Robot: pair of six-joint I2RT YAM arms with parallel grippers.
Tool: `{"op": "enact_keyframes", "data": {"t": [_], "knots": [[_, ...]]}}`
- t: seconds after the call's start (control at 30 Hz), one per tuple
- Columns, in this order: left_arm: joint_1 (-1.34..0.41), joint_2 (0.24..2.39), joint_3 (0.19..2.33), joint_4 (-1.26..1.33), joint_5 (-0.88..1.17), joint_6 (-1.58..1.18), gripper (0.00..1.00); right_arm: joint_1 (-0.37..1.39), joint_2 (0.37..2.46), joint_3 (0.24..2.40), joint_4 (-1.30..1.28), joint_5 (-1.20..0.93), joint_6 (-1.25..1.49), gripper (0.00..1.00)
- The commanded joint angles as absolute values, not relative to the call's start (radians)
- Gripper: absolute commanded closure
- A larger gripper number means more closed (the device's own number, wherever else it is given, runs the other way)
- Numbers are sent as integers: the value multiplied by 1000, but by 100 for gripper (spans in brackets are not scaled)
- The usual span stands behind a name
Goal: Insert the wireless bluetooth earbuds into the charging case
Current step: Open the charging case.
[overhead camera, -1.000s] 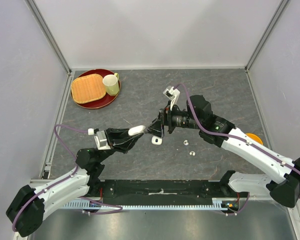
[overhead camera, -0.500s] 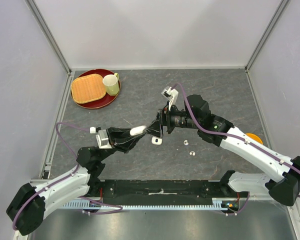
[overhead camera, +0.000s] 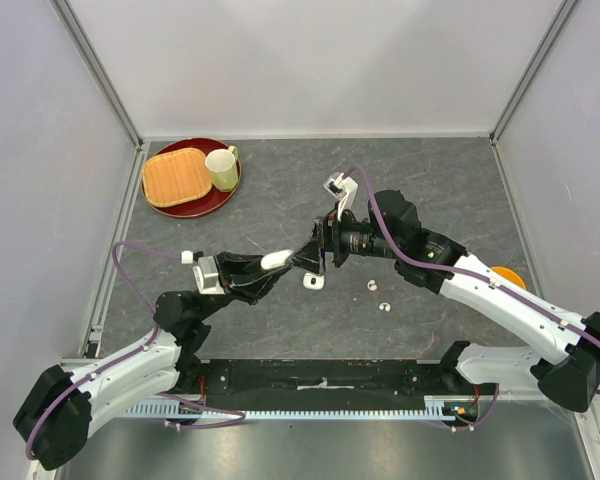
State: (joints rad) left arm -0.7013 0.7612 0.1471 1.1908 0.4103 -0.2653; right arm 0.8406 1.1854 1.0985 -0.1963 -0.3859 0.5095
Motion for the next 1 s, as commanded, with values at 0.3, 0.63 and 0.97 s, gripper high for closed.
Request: {"op": "enact_keyframes", "data": {"t": [0.3, 0.63, 0.97], "knots": [[-710, 726, 181, 1195, 517, -293, 98, 836, 1183, 1115, -109, -299, 548, 16], [-710, 701, 166, 1163, 497, -284, 98, 834, 1180, 1123, -83, -290, 578, 13], [-709, 621, 133, 1105, 413, -241, 98, 830, 1169, 1143, -75, -328, 667, 10]]}}
